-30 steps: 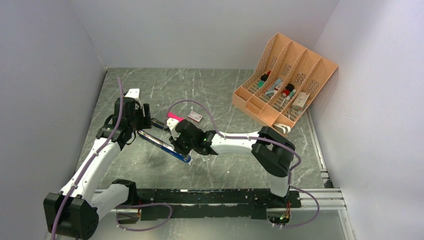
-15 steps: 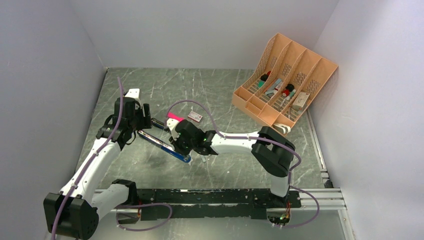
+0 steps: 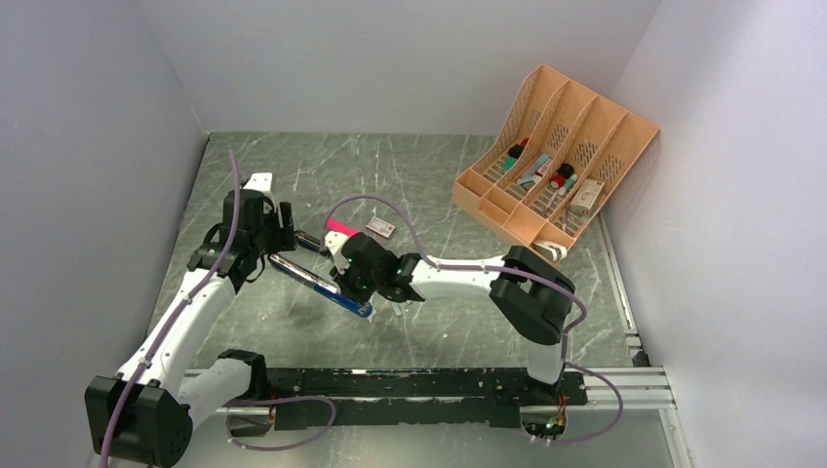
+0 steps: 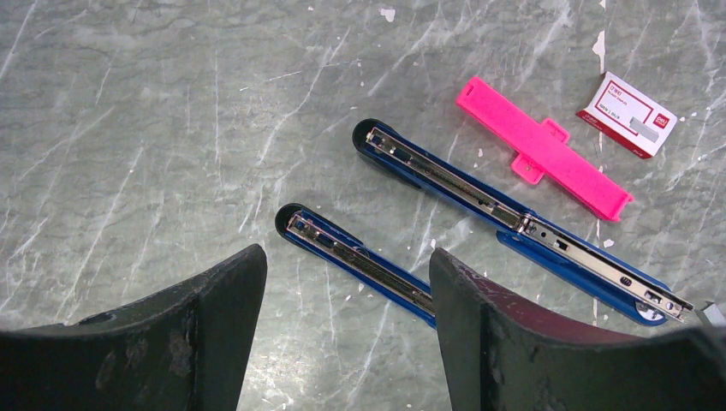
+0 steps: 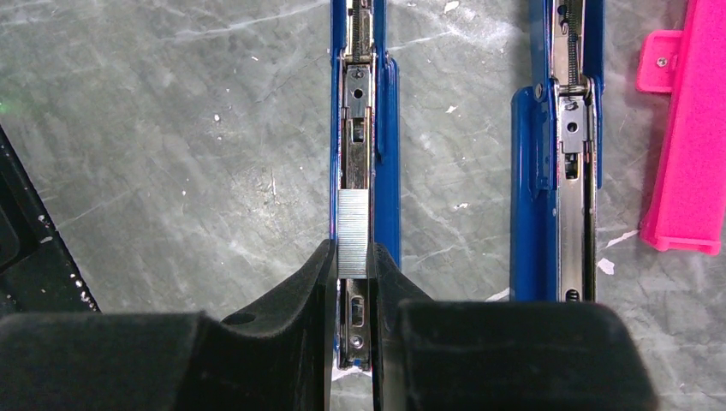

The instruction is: Load the staples into the stapler

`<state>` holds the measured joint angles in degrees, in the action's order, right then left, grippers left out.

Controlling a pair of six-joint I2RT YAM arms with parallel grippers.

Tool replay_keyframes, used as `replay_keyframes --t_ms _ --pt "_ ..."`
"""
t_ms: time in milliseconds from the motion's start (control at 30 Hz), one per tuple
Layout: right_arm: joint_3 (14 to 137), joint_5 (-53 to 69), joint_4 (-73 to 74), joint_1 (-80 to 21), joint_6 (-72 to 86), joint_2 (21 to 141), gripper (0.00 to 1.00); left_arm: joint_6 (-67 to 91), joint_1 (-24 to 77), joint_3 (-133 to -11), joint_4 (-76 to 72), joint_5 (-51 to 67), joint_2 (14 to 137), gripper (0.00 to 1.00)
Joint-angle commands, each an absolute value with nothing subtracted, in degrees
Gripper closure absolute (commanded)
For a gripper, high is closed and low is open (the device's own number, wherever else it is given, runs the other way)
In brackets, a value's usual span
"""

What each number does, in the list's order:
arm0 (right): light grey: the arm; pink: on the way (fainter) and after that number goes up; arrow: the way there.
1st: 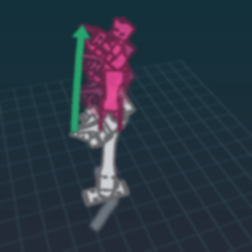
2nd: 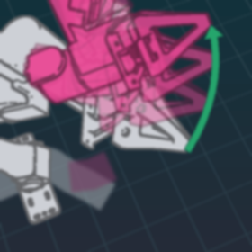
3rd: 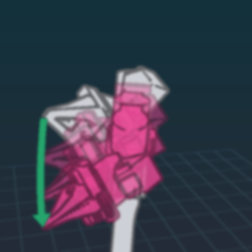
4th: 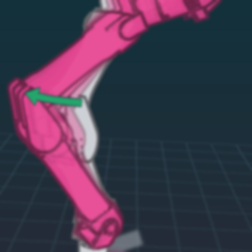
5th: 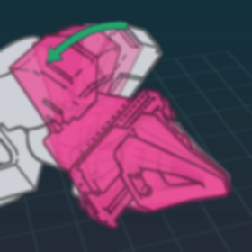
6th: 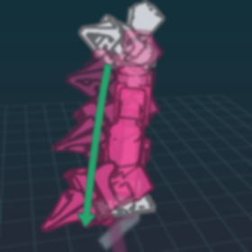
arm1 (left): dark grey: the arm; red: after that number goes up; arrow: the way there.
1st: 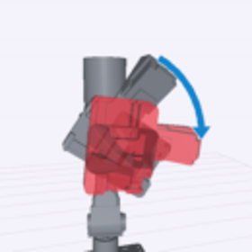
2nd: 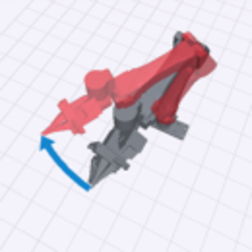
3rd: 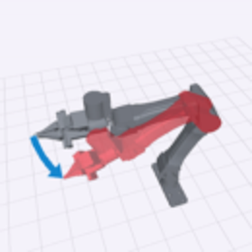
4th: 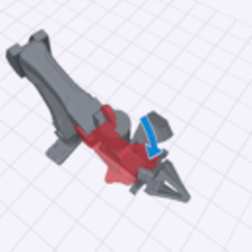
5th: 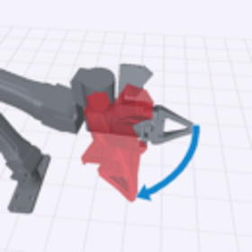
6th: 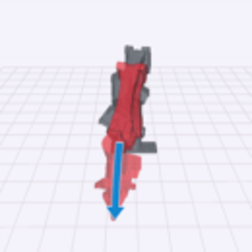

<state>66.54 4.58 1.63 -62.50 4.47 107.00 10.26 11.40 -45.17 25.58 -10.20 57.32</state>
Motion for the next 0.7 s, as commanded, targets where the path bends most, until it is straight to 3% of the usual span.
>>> replay_keyframes --t_ms 0,667 --pt "68.34 5.22 3.01 -62.84 4.31 108.36 1.0 9.71 11.78 -45.23 24.48 -9.14 56.54 0.26" --pt "69.8 4.64 5.48 -62.83 4.79 109.78 1.0 9.73 11.86 -45.19 24.43 -9.14 56.51 0.26"
